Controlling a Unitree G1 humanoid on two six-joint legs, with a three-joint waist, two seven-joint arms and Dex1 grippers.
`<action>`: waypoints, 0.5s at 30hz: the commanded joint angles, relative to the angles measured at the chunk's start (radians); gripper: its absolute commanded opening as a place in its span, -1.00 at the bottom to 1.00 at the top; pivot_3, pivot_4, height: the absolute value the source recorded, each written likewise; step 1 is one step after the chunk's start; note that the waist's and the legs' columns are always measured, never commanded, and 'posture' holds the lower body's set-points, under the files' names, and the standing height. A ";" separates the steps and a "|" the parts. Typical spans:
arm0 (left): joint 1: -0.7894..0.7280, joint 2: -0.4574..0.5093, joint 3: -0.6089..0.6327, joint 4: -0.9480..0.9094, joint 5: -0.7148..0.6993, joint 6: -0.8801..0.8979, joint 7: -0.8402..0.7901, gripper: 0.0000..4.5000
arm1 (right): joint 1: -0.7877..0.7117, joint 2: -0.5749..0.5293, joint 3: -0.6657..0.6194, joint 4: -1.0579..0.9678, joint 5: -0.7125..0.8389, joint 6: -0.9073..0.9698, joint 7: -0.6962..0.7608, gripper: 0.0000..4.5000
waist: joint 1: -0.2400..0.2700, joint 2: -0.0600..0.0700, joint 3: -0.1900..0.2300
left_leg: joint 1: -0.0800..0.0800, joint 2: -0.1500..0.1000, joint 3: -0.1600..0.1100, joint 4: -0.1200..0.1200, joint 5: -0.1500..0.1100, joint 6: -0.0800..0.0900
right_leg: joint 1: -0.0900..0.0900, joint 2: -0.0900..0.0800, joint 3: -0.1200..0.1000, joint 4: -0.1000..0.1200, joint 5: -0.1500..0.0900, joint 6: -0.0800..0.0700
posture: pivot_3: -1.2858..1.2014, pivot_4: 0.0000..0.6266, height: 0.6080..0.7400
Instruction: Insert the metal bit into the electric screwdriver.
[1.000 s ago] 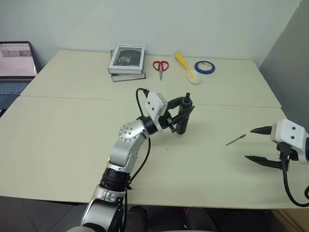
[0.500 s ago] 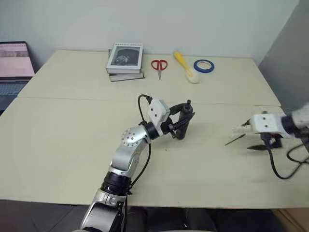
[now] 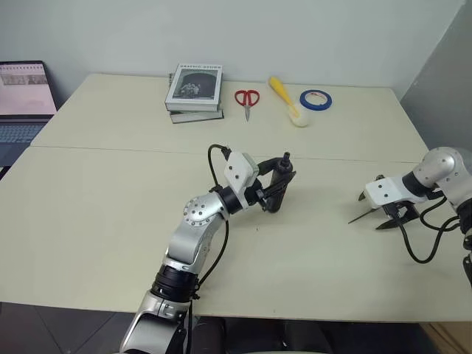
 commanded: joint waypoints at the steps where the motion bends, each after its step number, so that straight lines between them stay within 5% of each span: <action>1: -0.007 -0.001 -0.003 -0.069 -0.002 -0.001 0.010 -0.27 | -0.050 0.007 0.012 0.068 -0.048 -0.084 -0.016 1.00 | -0.001 0.000 0.000 | 0.000 0.000 0.000 0.000 0.000 0.000 | 0.000 0.000 0.000 0.000 0.000 0.000 | 0.03 -0.52 1.00; 10: 0.003 0.010 -0.004 -0.082 -0.001 0.004 0.010 -0.27 | -0.098 0.047 0.040 0.177 -0.130 -0.136 -0.072 1.00 | -0.002 0.000 0.000 | 0.001 0.000 0.000 0.001 0.000 0.000 | 0.001 0.000 0.000 0.001 0.001 0.000 | 0.03 -0.52 1.00; 15: -0.004 0.010 -0.001 -0.077 -0.001 0.005 0.016 -0.27 | -0.108 0.067 0.037 0.204 -0.146 -0.137 -0.072 0.50 | -0.003 0.000 0.000 | 0.002 0.000 0.000 0.002 0.000 0.000 | 0.003 0.000 0.000 0.000 0.001 0.000 | 0.03 -0.52 1.00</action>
